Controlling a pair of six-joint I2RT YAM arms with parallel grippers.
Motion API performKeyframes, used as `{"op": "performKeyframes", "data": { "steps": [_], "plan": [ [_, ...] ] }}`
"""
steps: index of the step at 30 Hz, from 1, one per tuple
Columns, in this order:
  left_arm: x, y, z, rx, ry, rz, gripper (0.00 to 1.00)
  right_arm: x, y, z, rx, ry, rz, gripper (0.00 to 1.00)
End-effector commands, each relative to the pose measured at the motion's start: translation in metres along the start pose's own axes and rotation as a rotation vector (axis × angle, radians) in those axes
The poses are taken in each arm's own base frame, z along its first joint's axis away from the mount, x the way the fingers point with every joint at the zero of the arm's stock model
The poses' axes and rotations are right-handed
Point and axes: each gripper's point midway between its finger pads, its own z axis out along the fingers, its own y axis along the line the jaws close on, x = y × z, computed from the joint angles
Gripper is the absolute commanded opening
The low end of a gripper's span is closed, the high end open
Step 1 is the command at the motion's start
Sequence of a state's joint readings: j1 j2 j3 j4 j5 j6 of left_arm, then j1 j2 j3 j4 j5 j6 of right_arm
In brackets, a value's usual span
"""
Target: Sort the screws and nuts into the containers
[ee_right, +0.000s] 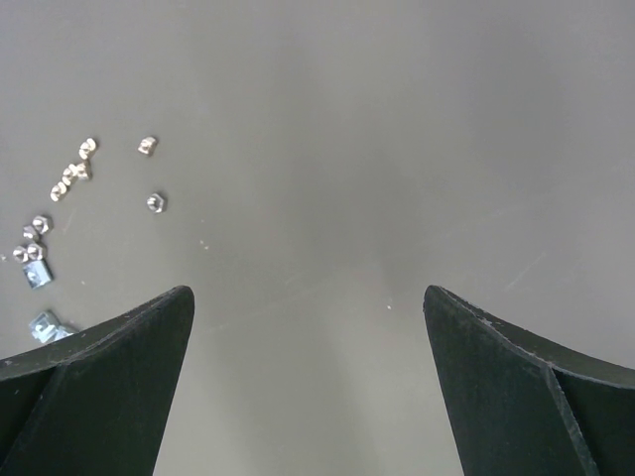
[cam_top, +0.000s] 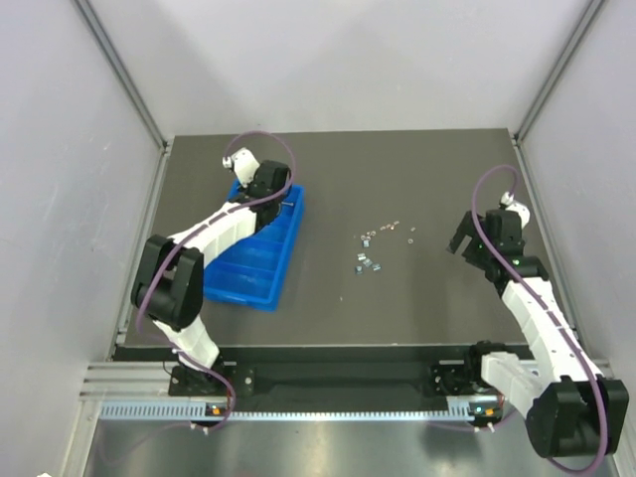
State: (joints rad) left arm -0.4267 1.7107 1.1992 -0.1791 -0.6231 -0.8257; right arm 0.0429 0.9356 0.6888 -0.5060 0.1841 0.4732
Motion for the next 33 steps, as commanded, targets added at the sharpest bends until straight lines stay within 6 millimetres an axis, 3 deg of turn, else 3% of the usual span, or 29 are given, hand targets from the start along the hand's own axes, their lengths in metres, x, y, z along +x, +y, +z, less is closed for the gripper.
{"op": "performKeyframes", "data": {
  "steps": [1,4,6,9,12,13,14,17,18,19,21,22,26,29,33],
  "plan": [
    [-0.018,-0.012,0.001,0.048,-0.048,-0.035,0.36,-0.028,0.023,-0.001,-0.088,-0.07,0.015,1.0],
    [-0.025,-0.024,-0.006,0.109,-0.043,-0.009,0.52,-0.028,0.034,0.004,-0.138,-0.06,-0.001,1.0],
    [-0.033,-0.035,-0.017,0.172,-0.039,0.024,0.55,-0.028,0.038,0.008,-0.154,-0.049,-0.009,1.0],
    [-0.028,-0.069,-0.048,0.362,0.027,0.089,0.56,-0.03,0.043,0.014,-0.164,-0.046,-0.013,1.0],
    [-0.009,-0.11,-0.093,0.526,0.03,0.228,0.56,-0.032,0.047,0.018,-0.173,-0.046,-0.01,1.0],
    [0.012,-0.127,-0.112,0.58,0.048,0.282,0.56,-0.035,0.048,0.018,-0.18,-0.055,-0.009,1.0],
    [0.018,-0.139,-0.124,0.619,0.051,0.32,0.56,-0.036,0.05,0.019,-0.185,-0.056,-0.009,1.0],
    [0.065,-0.162,-0.145,0.669,0.141,0.4,0.54,-0.038,0.05,0.019,-0.176,-0.048,-0.01,1.0],
    [0.077,-0.164,-0.145,0.656,0.165,0.415,0.54,-0.04,0.049,0.017,-0.169,-0.055,-0.009,1.0],
    [0.103,-0.165,-0.147,0.637,0.22,0.468,0.53,-0.038,0.046,0.017,-0.16,-0.05,-0.009,1.0],
    [0.126,-0.163,-0.147,0.599,0.263,0.503,0.51,-0.037,0.041,0.013,-0.144,-0.056,-0.015,1.0],
    [0.149,-0.162,-0.152,0.596,0.296,0.555,0.51,-0.036,0.039,0.011,-0.138,-0.059,-0.017,1.0],
    [0.193,-0.147,-0.168,0.58,0.365,0.684,0.51,-0.031,0.028,0.005,-0.107,-0.067,-0.022,1.0],
    [0.208,-0.132,-0.17,0.554,0.408,0.689,0.51,-0.027,0.025,0.003,-0.102,-0.068,-0.023,1.0],
    [0.213,-0.117,-0.166,0.502,0.424,0.68,0.53,-0.019,0.022,0.007,-0.092,-0.046,-0.03,1.0]
  ]
}}
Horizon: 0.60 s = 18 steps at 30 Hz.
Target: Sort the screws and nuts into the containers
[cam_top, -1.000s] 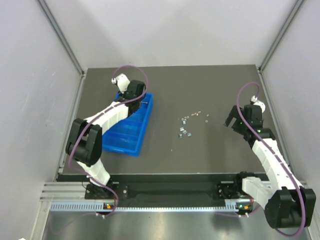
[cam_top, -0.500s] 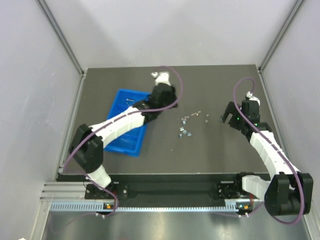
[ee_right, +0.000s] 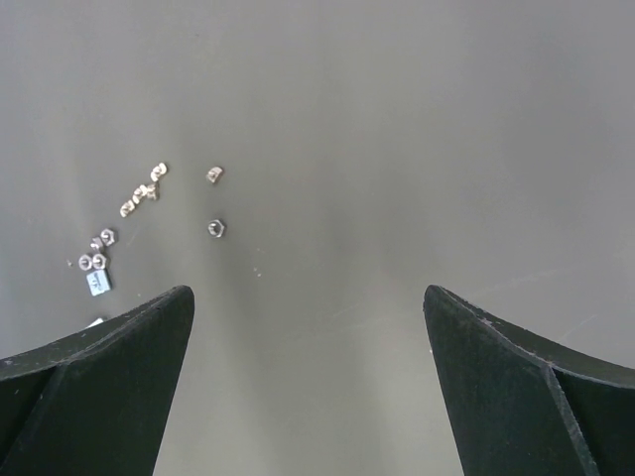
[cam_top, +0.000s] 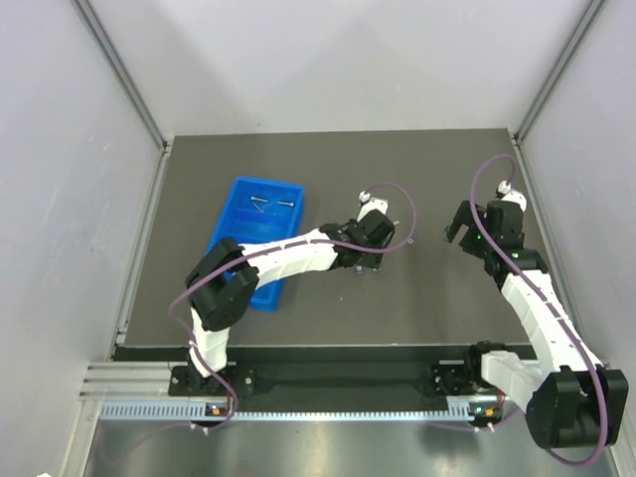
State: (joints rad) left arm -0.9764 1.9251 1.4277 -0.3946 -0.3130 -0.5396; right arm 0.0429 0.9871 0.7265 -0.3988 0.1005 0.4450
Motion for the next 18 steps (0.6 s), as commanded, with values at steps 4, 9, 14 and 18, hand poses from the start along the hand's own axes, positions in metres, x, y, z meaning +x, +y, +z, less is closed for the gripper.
{"op": "performKeyframes", "data": {
  "steps": [4,9,14,18],
  "plan": [
    [0.002,0.014,0.003,-0.071,-0.003,-0.066,0.55,0.008,-0.007,0.003,0.022,0.021,-0.018,1.0],
    [0.001,0.021,0.016,-0.147,-0.01,-0.099,0.57,0.005,-0.007,0.004,0.026,0.019,-0.034,1.0],
    [0.002,0.024,0.026,-0.195,-0.02,-0.141,0.56,0.004,-0.007,0.003,0.026,0.015,-0.037,1.0],
    [-0.002,0.029,0.029,-0.232,-0.045,-0.147,0.55,0.005,-0.008,0.004,0.03,0.019,-0.038,1.0]
  ]
}}
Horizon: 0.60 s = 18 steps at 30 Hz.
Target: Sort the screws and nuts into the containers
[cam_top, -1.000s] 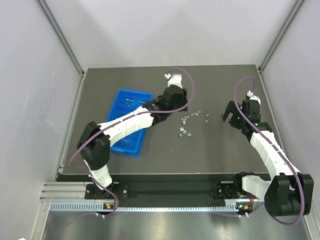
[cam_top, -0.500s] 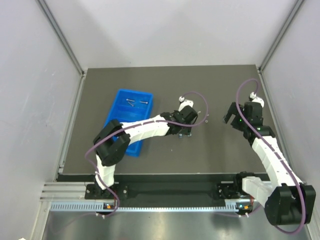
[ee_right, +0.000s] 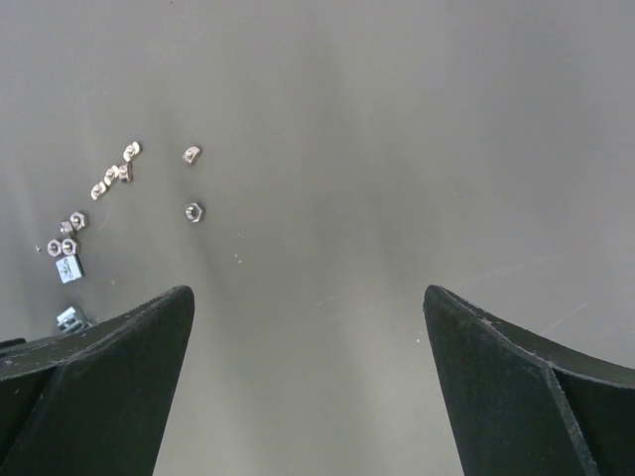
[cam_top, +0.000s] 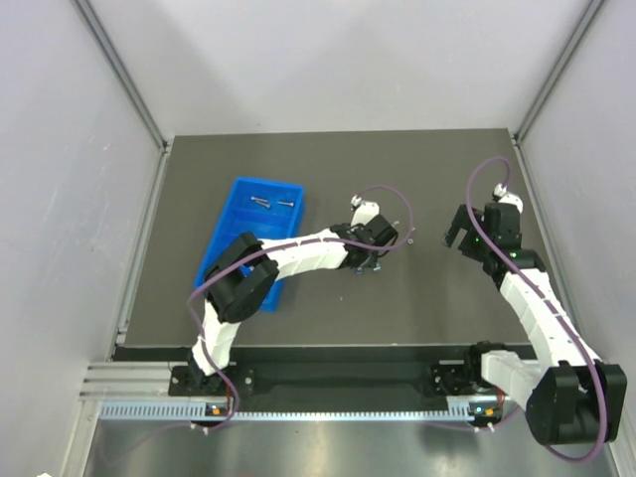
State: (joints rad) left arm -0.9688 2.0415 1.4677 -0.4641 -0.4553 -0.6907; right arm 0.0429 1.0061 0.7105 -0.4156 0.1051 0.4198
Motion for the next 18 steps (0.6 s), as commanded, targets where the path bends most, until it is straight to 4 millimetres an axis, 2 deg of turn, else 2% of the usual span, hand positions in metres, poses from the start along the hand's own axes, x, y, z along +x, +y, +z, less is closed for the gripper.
{"op": "performKeyframes", "data": {
  "steps": [1,10,14,18],
  "plan": [
    [-0.024,-0.001,-0.002,-0.035,-0.074,-0.057,0.55,-0.008,0.0,-0.001,0.005,-0.025,-0.007,1.0],
    [-0.022,-0.009,0.011,-0.039,-0.069,-0.073,0.53,-0.006,-0.002,-0.001,0.007,-0.023,-0.013,1.0],
    [-0.017,-0.004,0.016,-0.069,-0.062,-0.076,0.51,-0.005,-0.002,-0.001,0.007,-0.023,-0.012,1.0],
    [-0.009,0.002,0.022,-0.098,-0.049,-0.073,0.44,-0.004,-0.001,-0.001,0.004,-0.019,-0.012,1.0]
  ]
}}
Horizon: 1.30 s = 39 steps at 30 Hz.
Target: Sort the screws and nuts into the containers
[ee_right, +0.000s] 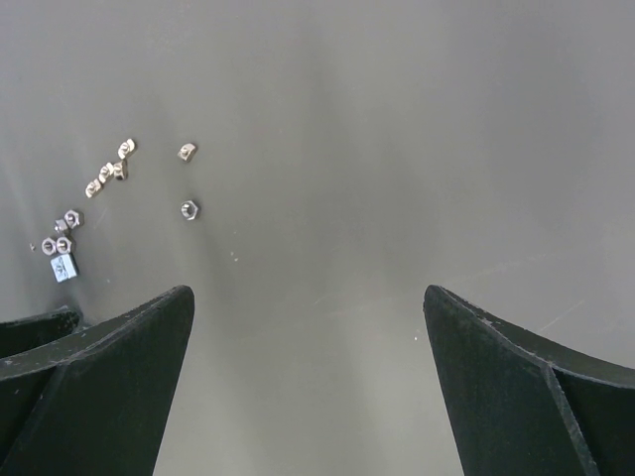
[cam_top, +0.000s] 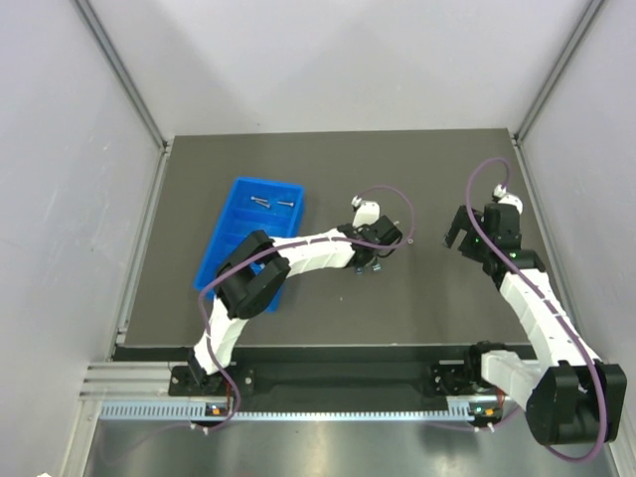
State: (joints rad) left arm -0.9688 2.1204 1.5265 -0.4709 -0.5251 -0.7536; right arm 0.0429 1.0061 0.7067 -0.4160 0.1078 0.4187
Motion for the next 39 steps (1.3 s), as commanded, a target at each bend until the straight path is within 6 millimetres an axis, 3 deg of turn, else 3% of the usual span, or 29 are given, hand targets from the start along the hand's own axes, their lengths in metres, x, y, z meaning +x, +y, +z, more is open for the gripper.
{"op": "performKeyframes", "data": {
  "steps": [1,6,11,16,17,19,20,23,26,32,35,39],
  "plan": [
    [-0.004,0.001,0.004,-0.031,-0.015,-0.024,0.43,-0.005,-0.001,-0.001,0.002,-0.021,-0.009,1.0],
    [0.004,0.005,0.004,-0.039,0.002,-0.031,0.24,-0.005,-0.001,-0.002,0.003,-0.022,-0.011,1.0],
    [-0.007,0.012,0.0,-0.053,-0.044,-0.016,0.14,-0.004,-0.001,-0.001,0.002,-0.016,-0.007,1.0],
    [-0.054,0.03,-0.03,-0.033,-0.126,-0.07,0.14,-0.005,0.001,-0.002,-0.007,-0.017,-0.003,1.0],
    [-0.075,0.039,-0.044,-0.02,-0.162,-0.11,0.15,-0.005,0.002,-0.002,-0.009,-0.018,-0.003,1.0],
    [-0.093,0.054,-0.056,-0.011,-0.199,-0.129,0.15,-0.005,0.001,-0.003,-0.008,-0.019,0.001,1.0],
    [-0.115,0.071,-0.069,-0.014,-0.239,-0.172,0.15,-0.004,0.002,-0.002,-0.011,-0.016,0.002,1.0],
    [-0.135,0.109,-0.08,-0.052,-0.274,-0.232,0.15,-0.004,0.003,-0.002,-0.013,-0.012,0.006,1.0],
    [-0.157,0.175,-0.086,-0.148,-0.322,-0.338,0.15,-0.005,0.003,-0.002,-0.012,-0.014,0.007,1.0],
    [-0.141,0.251,-0.078,-0.293,-0.307,-0.42,0.16,-0.008,0.004,-0.001,-0.009,-0.013,0.006,1.0],
    [-0.12,0.277,-0.061,-0.337,-0.265,-0.458,0.17,-0.005,0.004,0.002,-0.009,0.001,0.004,1.0],
    [-0.11,0.29,-0.042,-0.362,-0.225,-0.478,0.17,-0.004,0.004,0.003,-0.007,0.008,0.004,1.0]
  ]
}}
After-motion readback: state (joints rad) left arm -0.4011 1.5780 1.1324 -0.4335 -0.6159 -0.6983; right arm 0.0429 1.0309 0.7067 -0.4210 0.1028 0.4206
